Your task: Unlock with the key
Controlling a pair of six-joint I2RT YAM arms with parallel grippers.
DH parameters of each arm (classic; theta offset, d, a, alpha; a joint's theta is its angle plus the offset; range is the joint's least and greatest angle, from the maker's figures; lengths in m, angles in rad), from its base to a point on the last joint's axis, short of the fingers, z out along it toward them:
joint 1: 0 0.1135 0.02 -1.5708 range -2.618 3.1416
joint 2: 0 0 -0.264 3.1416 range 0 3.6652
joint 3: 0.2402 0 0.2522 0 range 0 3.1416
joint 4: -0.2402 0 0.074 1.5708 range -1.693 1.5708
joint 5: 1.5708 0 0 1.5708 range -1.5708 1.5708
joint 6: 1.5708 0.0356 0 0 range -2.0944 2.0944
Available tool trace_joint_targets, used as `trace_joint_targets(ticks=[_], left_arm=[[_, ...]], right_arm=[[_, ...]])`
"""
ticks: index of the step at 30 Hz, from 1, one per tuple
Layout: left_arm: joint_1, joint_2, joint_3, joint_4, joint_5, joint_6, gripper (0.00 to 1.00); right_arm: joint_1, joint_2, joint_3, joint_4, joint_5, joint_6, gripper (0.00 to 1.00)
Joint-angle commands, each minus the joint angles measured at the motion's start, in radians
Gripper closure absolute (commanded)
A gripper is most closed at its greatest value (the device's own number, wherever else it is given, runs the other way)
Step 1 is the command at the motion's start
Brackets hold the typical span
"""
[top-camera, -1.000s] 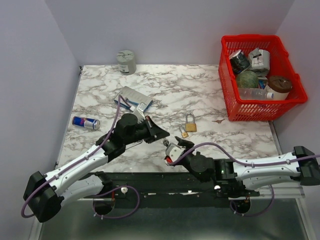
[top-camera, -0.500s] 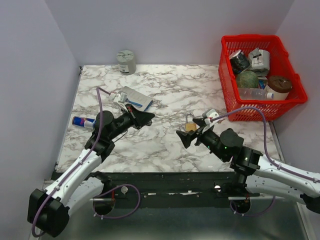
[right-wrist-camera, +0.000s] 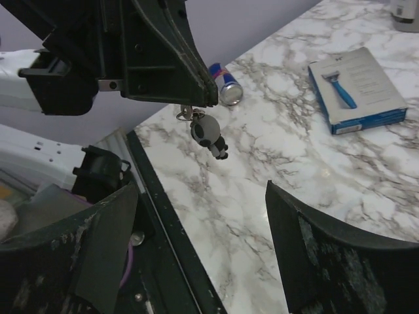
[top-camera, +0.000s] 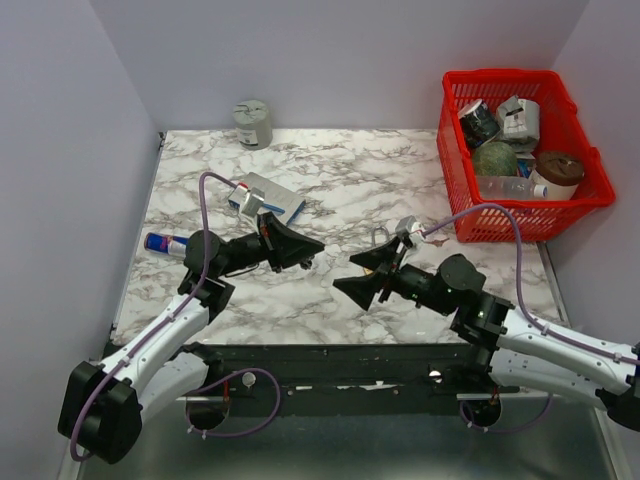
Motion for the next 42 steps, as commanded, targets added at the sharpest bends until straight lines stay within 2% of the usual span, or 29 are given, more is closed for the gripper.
trace_joint_targets(ticks=[1,9,15,19,33,42], left_arm=[[0.006,-0.002,-0.023,0.161,0.072,-0.033,1.0],[0.006,-0.005,-0.029,0.172,0.075,-0.041,1.0],[0.006,-0.009,-0.032,0.172,0.066,-0.041,1.0],[0.006,-0.008,-0.034,0.163,0.055,-0.036,1.0],[0.005,-0.013,-0.029,0.117,0.031,-0.01,1.0],[0.006,-0.011,-0.029,0.112,0.028,-0.009,1.0]], right_arm=[[-0.006,0.076,-0.04,0.266,-0.094,0.092,0.18],[-0.004,0.184,0.007,0.382,-0.093,0.095,0.27],[-0.004,0.232,0.039,0.393,-0.077,0.075,0.34],[0.011,0.27,0.099,0.324,-0.053,0.057,0.44],[0.103,0.348,0.173,0.253,0.09,-0.008,0.44],[0.125,0.381,0.219,0.204,0.171,-0.001,0.5]])
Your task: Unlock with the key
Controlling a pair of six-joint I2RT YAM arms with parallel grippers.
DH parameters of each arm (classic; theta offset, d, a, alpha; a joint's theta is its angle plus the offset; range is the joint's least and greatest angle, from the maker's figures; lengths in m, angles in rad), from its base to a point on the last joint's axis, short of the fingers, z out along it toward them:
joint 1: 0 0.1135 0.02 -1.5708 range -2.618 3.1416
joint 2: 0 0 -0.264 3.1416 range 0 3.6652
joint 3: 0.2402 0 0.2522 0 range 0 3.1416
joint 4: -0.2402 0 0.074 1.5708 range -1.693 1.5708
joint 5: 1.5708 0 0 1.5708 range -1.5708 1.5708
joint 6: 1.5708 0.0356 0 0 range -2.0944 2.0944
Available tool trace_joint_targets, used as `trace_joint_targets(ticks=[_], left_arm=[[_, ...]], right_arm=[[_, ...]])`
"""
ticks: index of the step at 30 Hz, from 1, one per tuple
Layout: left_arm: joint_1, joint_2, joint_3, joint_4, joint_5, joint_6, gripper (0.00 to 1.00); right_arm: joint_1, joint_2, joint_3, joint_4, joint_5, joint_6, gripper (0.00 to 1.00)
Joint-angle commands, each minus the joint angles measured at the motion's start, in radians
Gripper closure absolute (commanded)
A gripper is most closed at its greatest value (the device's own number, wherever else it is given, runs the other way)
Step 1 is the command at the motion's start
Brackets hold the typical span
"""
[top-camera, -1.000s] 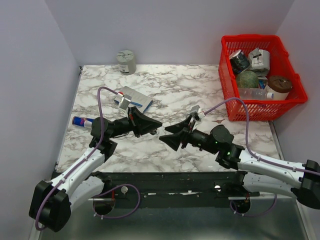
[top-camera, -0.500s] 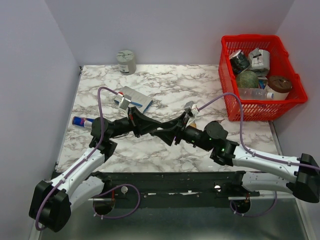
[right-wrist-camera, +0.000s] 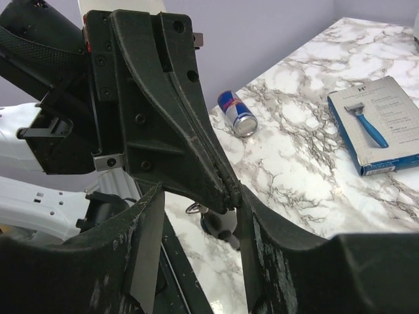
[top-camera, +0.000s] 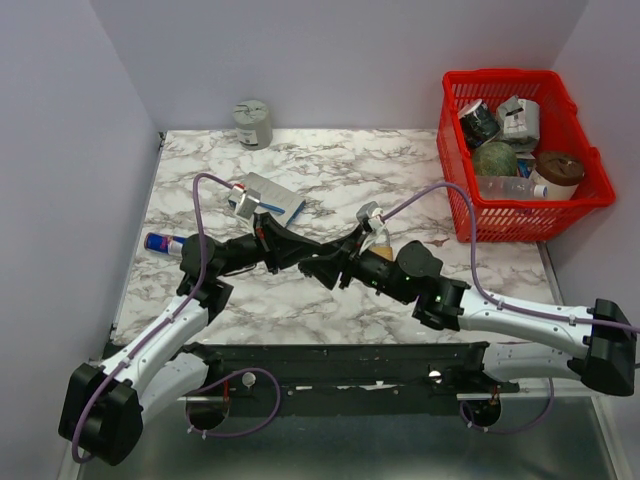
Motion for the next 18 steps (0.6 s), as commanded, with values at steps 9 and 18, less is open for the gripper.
trace_joint_targets(ticks=[9,18], left_arm=[[-0.004,-0.01,-0.006,0.004,-0.024,0.036,1.0],[-0.004,-0.013,-0.003,-0.006,-0.019,0.04,1.0]], right_arm=[[0.06,0.064,0.104,-0.125,0.17,-0.026,0.54],[0.094,0.08,0.097,-0.139,0.193,-0.03,0.52]])
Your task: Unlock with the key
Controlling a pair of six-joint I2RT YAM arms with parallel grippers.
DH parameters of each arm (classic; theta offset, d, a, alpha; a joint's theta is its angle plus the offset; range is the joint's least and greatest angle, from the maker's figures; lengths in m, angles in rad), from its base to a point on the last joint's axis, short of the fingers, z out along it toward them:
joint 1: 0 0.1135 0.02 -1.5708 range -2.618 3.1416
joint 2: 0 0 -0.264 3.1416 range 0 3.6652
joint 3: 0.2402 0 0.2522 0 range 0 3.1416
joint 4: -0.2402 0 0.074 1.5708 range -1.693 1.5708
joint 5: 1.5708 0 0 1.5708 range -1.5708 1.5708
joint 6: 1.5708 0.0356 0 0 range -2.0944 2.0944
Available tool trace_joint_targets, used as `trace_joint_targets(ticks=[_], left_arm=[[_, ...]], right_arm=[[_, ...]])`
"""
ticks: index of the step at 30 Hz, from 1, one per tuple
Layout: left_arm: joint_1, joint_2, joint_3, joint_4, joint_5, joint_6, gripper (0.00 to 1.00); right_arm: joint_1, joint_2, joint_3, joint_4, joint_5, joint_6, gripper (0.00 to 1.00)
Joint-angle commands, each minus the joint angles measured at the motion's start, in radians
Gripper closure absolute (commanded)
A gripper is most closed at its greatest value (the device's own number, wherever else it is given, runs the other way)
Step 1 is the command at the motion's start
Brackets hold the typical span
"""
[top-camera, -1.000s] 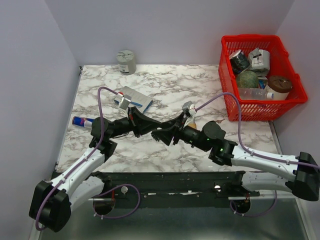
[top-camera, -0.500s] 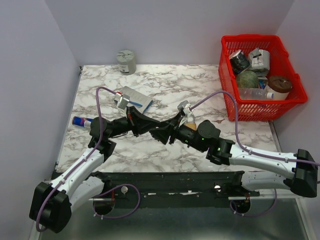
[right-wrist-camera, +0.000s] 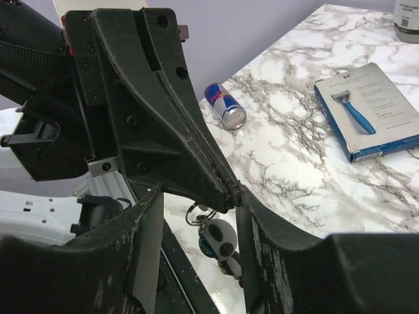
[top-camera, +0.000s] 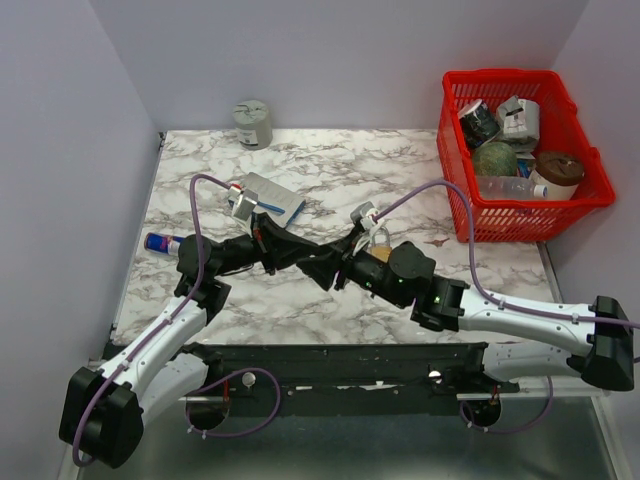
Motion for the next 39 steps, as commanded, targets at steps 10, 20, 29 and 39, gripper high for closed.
trace_joint_targets(ticks=[10,20,29,39], left_arm=[[-0.023,-0.003,0.001,-0.032,-0.055,0.035,1.0],[-0.022,-0.012,0.006,-0.056,-0.061,0.044,1.0],[-0.022,-0.012,0.004,-0.056,-0.062,0.045,1.0],[-0.023,-0.008,0.004,-0.058,-0.062,0.044,1.0]], right_arm=[[0.067,0.037,0.016,-0.027,0.125,-0.053,0.43],[0.1,-0.015,-0.013,-0.073,0.206,-0.001,0.32],[0.113,0.043,0.054,-0.163,0.286,0.019,0.4],[0.118,0.063,0.087,-0.149,0.318,0.006,0.34]])
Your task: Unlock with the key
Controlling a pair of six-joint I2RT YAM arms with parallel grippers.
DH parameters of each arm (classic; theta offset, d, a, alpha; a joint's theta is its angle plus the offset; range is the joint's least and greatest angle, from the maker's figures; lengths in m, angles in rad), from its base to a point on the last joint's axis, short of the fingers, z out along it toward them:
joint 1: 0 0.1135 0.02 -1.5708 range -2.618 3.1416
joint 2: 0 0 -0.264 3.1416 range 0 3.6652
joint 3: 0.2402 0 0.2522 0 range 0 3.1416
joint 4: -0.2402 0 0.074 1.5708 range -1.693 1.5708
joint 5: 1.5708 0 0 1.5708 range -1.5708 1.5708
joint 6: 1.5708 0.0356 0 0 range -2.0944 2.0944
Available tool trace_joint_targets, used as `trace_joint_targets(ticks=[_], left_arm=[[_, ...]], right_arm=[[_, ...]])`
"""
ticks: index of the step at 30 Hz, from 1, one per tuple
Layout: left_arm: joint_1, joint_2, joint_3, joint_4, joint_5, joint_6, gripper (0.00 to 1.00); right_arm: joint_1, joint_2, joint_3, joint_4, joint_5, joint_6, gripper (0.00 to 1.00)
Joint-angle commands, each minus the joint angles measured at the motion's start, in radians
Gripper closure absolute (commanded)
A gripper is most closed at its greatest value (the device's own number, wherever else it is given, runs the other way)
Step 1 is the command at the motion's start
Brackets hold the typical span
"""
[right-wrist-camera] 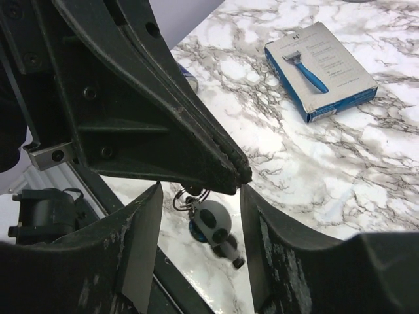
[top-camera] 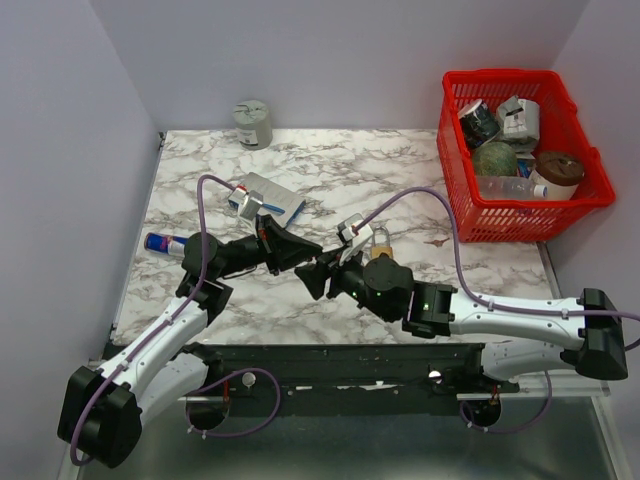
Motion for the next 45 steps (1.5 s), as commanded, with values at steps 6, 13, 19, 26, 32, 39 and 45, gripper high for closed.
trace_joint_targets(ticks=[6,13,19,26,32,39,45], left_arm=[[-0.003,-0.002,0.006,0.023,-0.019,0.021,1.0],[-0.003,0.002,0.009,0.037,0.002,0.015,1.0],[-0.003,0.019,0.009,0.086,0.042,-0.014,1.0],[-0.007,0.048,0.007,0.157,0.09,-0.065,1.0],[-0.012,0.045,0.006,0.157,0.09,-0.063,1.0],[-0.013,0.042,0.006,0.143,0.085,-0.054,1.0],[-0.015,0.039,0.006,0.135,0.084,-0.048,1.0]], right_arm=[[0.016,0.02,0.047,-0.009,0.084,0.005,0.33],[0.014,-0.012,0.012,0.002,0.097,0.012,0.49],[0.008,-0.098,-0.083,0.147,-0.055,-0.063,0.62],[-0.029,-0.154,-0.129,0.183,-0.193,-0.061,0.64],[-0.053,-0.146,-0.122,0.161,-0.209,-0.024,0.62],[-0.053,-0.097,-0.07,0.11,-0.204,-0.011,0.53],[-0.053,-0.075,-0.06,0.127,-0.212,-0.004,0.47]])
